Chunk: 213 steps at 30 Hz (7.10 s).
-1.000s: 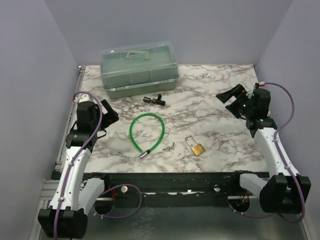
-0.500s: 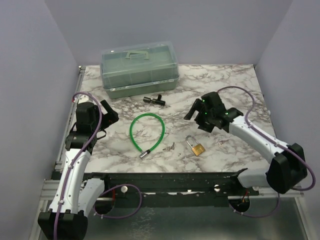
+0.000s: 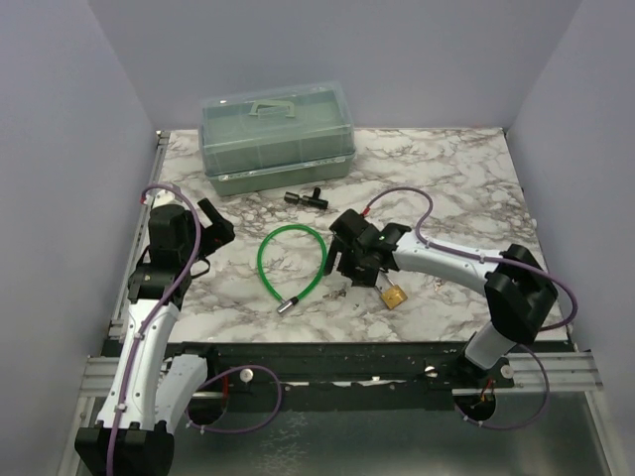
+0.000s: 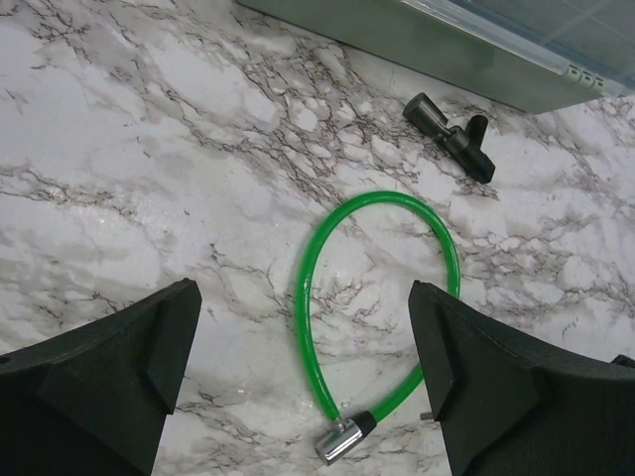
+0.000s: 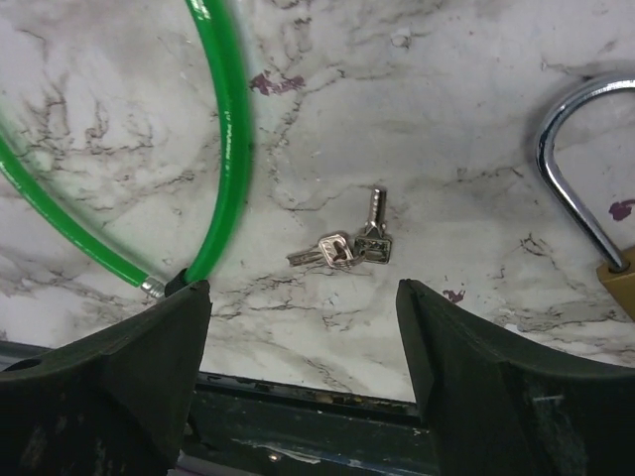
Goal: Unlock with the key
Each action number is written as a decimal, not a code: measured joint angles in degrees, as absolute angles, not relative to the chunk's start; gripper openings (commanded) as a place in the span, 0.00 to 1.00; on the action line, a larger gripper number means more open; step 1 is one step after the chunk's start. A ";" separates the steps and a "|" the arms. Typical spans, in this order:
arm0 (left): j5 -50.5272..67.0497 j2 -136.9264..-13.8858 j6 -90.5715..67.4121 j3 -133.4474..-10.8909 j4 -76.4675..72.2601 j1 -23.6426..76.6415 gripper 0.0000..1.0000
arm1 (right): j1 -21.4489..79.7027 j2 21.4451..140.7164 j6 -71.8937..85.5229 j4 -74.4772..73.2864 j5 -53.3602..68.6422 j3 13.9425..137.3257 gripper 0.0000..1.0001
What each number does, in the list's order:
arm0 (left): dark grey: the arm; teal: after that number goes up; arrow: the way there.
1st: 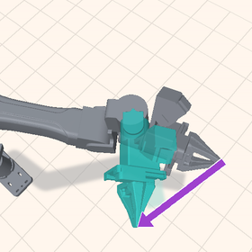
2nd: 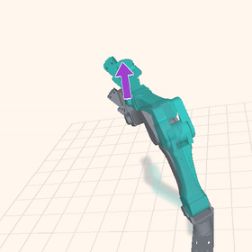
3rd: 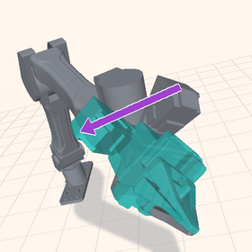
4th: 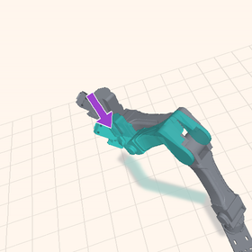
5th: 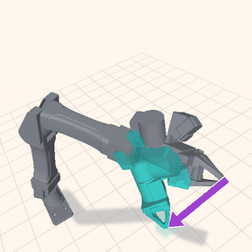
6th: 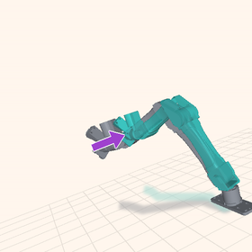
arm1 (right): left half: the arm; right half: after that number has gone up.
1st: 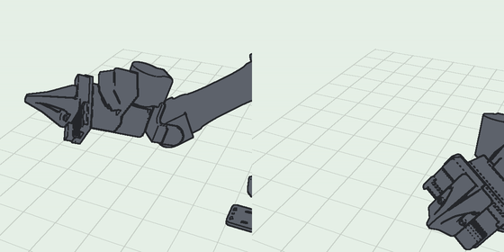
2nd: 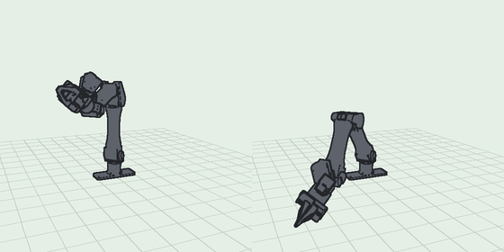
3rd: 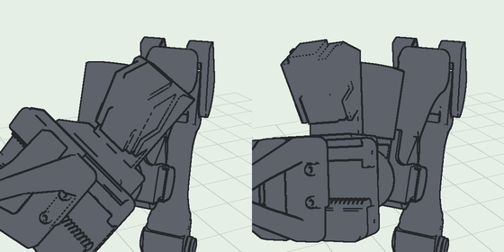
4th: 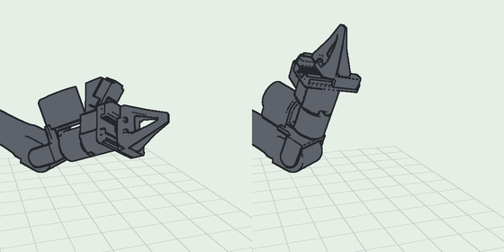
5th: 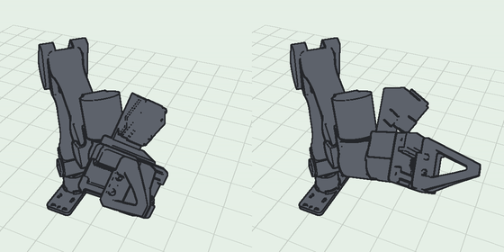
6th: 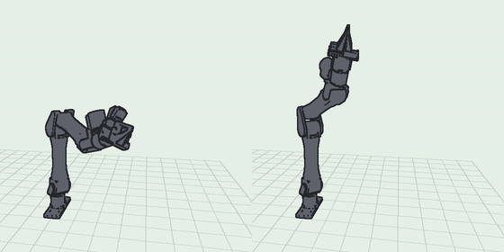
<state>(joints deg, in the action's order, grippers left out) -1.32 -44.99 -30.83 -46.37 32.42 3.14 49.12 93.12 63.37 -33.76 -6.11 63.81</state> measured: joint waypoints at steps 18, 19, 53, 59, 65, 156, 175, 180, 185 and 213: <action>-1.34 -43.83 -30.85 -46.13 32.32 3.88 0.94 | 54.02 101.95 77.10 -43.09 -8.99 69.45 0.75; -1.32 -43.83 -30.85 -46.13 32.32 3.88 0.94 | 54.02 102.37 77.17 -43.22 -9.13 69.95 0.75; -2.02 -42.63 -30.83 -45.95 32.29 4.64 0.94 | 54.06 106.96 75.26 -45.01 -13.50 71.37 0.00; -2.04 -42.63 -30.83 -45.93 32.29 4.64 0.94 | 54.06 103.90 67.31 -37.45 -14.57 66.83 0.00; -0.58 -42.63 -30.83 -45.93 32.18 4.67 0.94 | 54.04 96.36 55.24 -23.57 -14.37 56.27 0.00; 15.94 -44.88 -33.15 -40.60 25.93 6.02 0.78 | 59.57 103.70 43.92 -31.51 -14.48 65.14 0.00; 21.50 -43.00 -38.13 -40.36 23.29 6.04 0.75 | 59.94 92.42 44.93 -27.75 -14.55 56.82 0.00; 24.47 -43.03 -41.15 -38.89 20.40 6.22 0.73 | 59.94 88.79 45.63 -24.14 -14.63 56.73 0.00; 26.50 -43.40 -44.29 -37.10 16.86 7.77 0.68 | 59.81 84.51 45.63 -20.14 -14.70 55.33 0.00; 28.82 -42.83 -77.80 -18.15 -28.29 18.92 0.62 | 50.02 59.40 42.46 9.10 2.90 41.28 0.00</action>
